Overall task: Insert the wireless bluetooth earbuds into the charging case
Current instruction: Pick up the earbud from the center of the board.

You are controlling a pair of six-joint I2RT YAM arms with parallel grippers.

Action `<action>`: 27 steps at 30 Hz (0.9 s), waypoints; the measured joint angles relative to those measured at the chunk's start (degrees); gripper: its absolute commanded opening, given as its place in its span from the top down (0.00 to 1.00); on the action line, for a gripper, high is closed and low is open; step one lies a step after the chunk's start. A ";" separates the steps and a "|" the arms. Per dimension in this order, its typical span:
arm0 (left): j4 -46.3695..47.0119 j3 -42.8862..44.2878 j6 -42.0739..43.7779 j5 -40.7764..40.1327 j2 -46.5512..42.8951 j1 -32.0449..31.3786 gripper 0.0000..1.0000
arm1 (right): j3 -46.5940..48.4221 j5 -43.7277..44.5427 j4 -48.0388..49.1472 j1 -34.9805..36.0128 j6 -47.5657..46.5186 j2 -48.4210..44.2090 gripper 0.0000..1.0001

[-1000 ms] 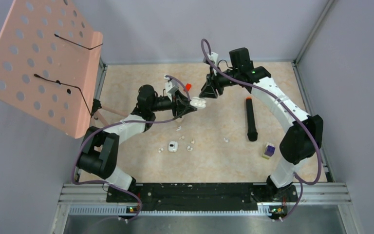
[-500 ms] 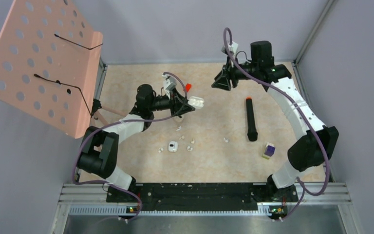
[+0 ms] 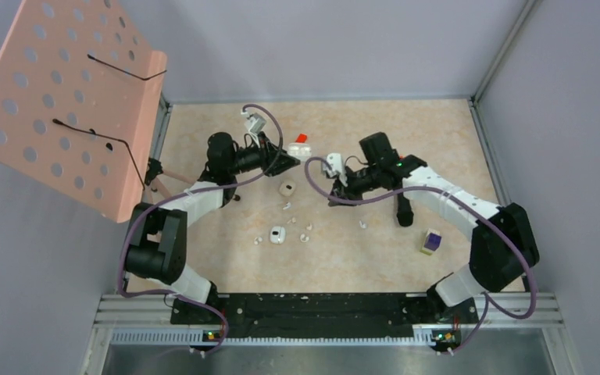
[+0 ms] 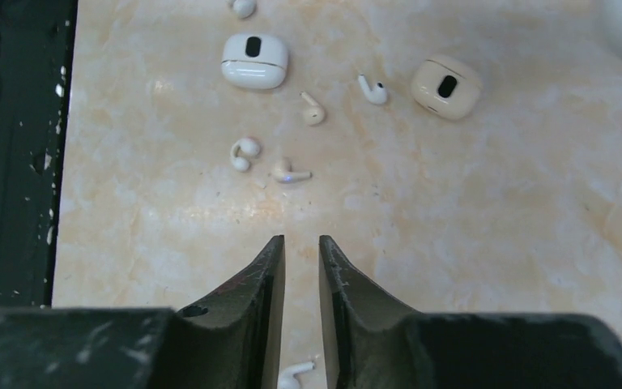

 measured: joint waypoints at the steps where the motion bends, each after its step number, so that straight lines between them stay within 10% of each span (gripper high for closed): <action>1: -0.17 0.00 -0.35 -0.63 0.00 0.37 1.00 | -0.22 0.66 0.31 1.40 -1.31 0.85 0.85; 27: -3.63 0.09 2.80 -12.57 0.48 2.23 1.00 | -8.22 12.87 17.25 22.05 4.63 13.70 0.89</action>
